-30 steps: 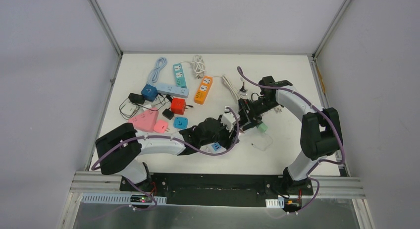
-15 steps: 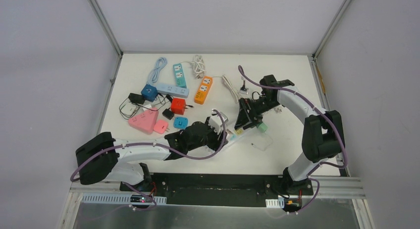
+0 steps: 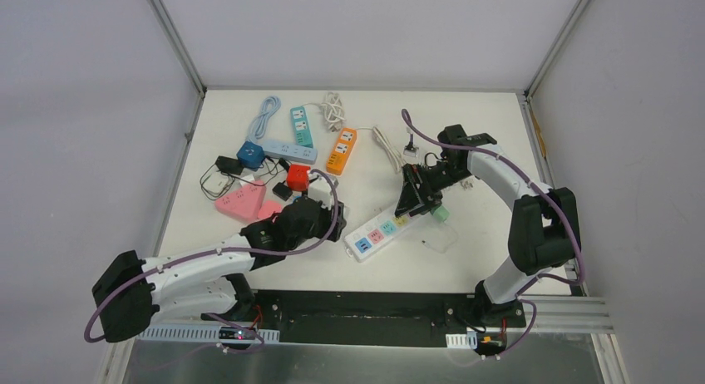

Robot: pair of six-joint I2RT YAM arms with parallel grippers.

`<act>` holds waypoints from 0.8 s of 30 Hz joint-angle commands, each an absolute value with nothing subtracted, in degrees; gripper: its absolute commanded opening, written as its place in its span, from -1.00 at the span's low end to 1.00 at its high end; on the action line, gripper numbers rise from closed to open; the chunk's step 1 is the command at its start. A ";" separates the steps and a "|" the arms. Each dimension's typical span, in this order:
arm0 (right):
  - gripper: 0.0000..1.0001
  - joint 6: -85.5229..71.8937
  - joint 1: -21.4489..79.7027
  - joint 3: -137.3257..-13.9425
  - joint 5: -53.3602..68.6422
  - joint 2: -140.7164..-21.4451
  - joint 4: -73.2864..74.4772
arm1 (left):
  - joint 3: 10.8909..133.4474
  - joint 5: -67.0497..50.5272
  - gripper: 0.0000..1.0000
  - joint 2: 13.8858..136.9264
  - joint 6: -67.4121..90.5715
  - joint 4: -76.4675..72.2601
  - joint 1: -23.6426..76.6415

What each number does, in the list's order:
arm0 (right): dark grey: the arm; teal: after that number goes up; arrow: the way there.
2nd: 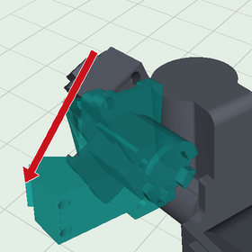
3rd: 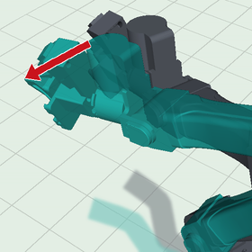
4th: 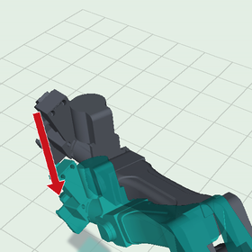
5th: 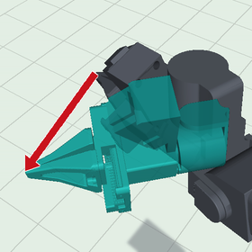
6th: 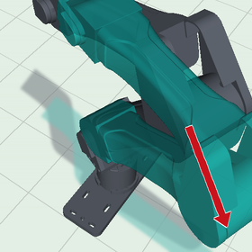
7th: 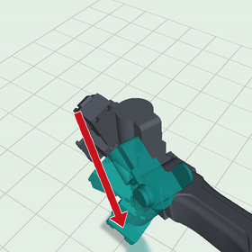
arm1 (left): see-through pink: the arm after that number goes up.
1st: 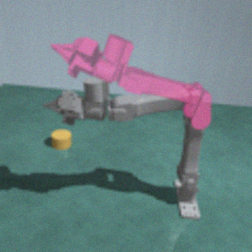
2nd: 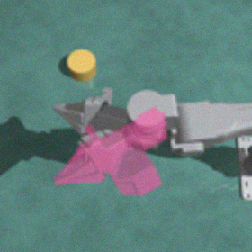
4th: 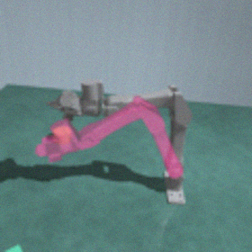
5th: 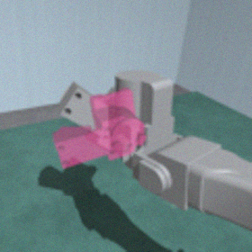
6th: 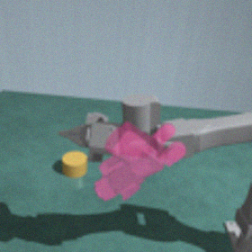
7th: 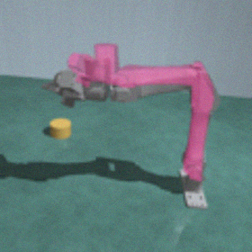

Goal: Pull the plug off the socket
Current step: Place the plug at the center of the board.

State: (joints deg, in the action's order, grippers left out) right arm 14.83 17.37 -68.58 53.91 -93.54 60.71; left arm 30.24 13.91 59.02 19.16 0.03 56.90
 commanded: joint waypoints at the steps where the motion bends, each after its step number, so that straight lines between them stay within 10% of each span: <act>1: 0.99 16.08 16.97 -70.58 53.55 -90.98 60.41 | 27.78 15.97 -1.00 53.21 27.14 9.22 51.61; 24: 1.00 15.92 16.61 -70.42 53.17 -91.05 60.15 | 29.75 31.20 -1.00 53.68 39.84 33.01 47.63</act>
State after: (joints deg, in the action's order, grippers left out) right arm 14.94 16.99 -68.58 52.95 -93.49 60.69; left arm 27.29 27.20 52.60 38.44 33.28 48.60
